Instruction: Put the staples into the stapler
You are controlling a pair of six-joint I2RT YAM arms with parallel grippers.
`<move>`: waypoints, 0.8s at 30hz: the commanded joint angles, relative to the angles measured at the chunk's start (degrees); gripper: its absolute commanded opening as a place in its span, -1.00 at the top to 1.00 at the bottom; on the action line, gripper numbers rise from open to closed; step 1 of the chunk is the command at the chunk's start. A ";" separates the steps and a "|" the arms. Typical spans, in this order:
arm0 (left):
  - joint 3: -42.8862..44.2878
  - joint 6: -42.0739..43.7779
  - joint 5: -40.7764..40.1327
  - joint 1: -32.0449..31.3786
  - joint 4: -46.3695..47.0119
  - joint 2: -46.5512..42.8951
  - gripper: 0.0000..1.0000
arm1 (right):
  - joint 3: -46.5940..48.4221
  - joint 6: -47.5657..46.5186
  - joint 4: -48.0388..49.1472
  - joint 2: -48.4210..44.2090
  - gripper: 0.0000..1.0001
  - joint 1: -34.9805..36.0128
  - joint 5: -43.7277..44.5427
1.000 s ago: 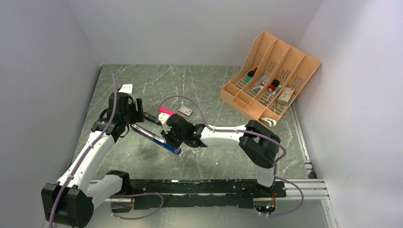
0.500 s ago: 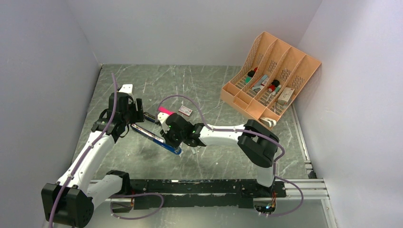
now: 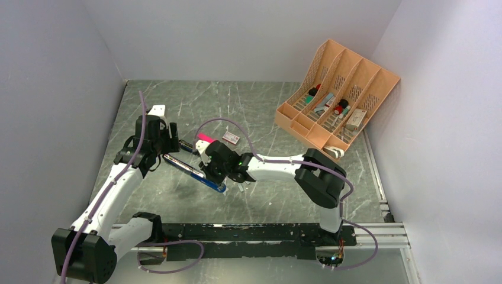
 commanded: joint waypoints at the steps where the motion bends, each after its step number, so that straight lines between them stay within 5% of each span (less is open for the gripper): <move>1: 0.09 0.54 1.06 -0.47 1.11 -0.80 -0.48 | 1.20 0.34 -2.24 1.37 1.00 0.32 0.01; 24: 0.08 0.68 1.14 -0.55 1.08 -0.64 -0.48 | 1.17 1.40 -3.20 1.19 1.00 0.34 1.38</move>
